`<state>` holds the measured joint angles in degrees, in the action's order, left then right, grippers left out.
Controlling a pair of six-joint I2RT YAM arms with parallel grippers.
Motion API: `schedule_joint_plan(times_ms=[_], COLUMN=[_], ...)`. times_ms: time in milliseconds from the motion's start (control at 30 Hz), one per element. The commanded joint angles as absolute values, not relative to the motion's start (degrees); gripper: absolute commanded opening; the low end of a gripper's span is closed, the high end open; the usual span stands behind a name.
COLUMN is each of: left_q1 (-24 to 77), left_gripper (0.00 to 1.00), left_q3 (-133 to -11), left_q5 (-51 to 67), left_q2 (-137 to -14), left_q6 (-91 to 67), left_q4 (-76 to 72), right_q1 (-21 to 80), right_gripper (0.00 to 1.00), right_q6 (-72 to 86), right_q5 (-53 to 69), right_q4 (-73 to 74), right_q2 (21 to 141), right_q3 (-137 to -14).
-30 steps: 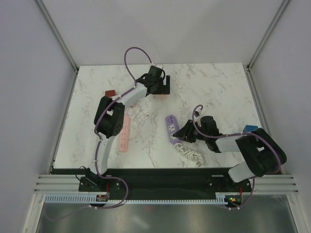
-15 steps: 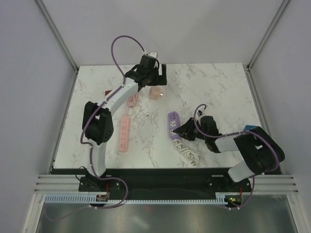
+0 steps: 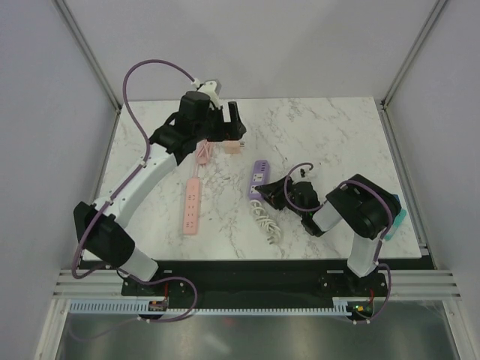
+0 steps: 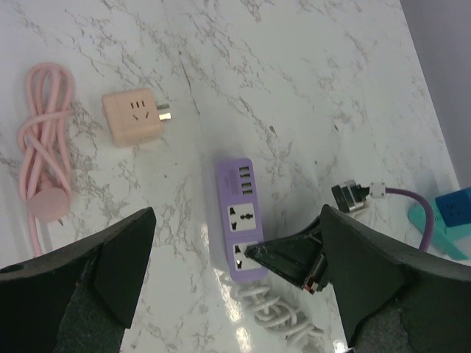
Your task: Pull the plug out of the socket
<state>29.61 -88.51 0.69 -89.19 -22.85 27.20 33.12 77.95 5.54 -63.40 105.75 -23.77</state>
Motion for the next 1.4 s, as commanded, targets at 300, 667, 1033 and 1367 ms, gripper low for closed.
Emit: schedule_joint_plan(times_ms=[300, 667, 1033, 1367], left_q1=[29.71, 30.41, 33.66, 35.51], left_gripper=[1.0, 1.0, 1.0, 1.0], left_q3=[-66.19, -52.93, -46.06, -47.28], left_q5=[9.22, 20.12, 27.24, 27.42], left_q2=[-68.83, -59.95, -51.95, -46.23], left_q6=[-29.53, -31.29, -33.49, -30.94], left_q4=[18.55, 12.04, 9.84, 15.98], right_q1=[34.37, 32.78, 26.03, 10.57], right_gripper=[0.18, 0.83, 0.98, 0.98], right_q6=[71.99, 48.71, 48.47, 61.77], right_q5=[-0.19, 8.45, -26.06, -42.18], right_q4=[-64.71, -24.57, 24.54, 53.68], right_q2=[108.01, 101.97, 77.8, 64.07], right_q3=[-30.67, -44.19, -52.47, -53.43])
